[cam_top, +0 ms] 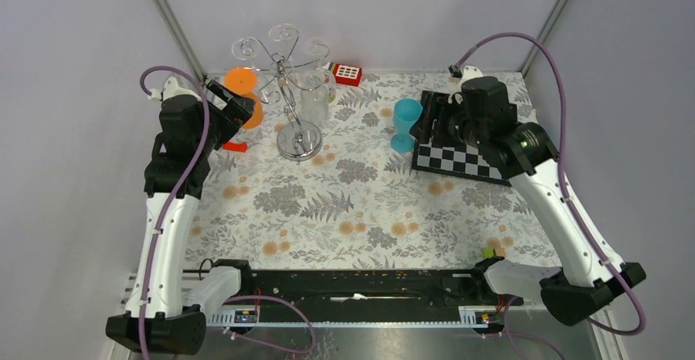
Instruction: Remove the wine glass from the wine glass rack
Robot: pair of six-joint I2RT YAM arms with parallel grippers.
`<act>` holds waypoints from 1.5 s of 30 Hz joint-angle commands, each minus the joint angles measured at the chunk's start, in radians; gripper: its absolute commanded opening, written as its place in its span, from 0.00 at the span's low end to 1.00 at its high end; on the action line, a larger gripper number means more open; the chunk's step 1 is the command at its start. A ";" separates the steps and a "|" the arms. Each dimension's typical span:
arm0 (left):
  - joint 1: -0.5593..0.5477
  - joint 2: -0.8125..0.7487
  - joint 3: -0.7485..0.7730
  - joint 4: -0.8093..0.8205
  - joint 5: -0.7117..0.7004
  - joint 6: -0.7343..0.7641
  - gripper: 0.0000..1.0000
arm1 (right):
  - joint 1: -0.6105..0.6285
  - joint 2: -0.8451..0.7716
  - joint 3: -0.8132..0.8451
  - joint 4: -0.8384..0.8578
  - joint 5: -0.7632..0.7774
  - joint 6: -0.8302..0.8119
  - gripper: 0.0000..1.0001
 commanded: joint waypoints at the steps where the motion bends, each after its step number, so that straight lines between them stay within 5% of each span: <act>1: 0.052 -0.055 -0.060 0.190 0.089 -0.114 0.89 | -0.004 -0.082 -0.073 0.119 -0.098 0.047 0.66; 9: 0.109 0.000 -0.054 0.255 0.041 -0.155 0.90 | -0.004 -0.159 -0.145 0.148 -0.097 0.060 0.66; 17: 0.141 0.064 -0.044 0.287 0.071 -0.182 0.66 | -0.004 -0.188 -0.155 0.156 -0.100 0.043 0.66; 25: 0.161 0.125 -0.001 0.295 0.099 -0.195 0.61 | -0.004 -0.199 -0.153 0.157 -0.115 0.025 0.66; 37: 0.180 0.163 -0.011 0.339 0.172 -0.237 0.21 | -0.004 -0.203 -0.168 0.159 -0.102 0.019 0.66; 45: 0.190 0.152 -0.030 0.367 0.187 -0.258 0.04 | -0.004 -0.213 -0.178 0.161 -0.096 0.018 0.66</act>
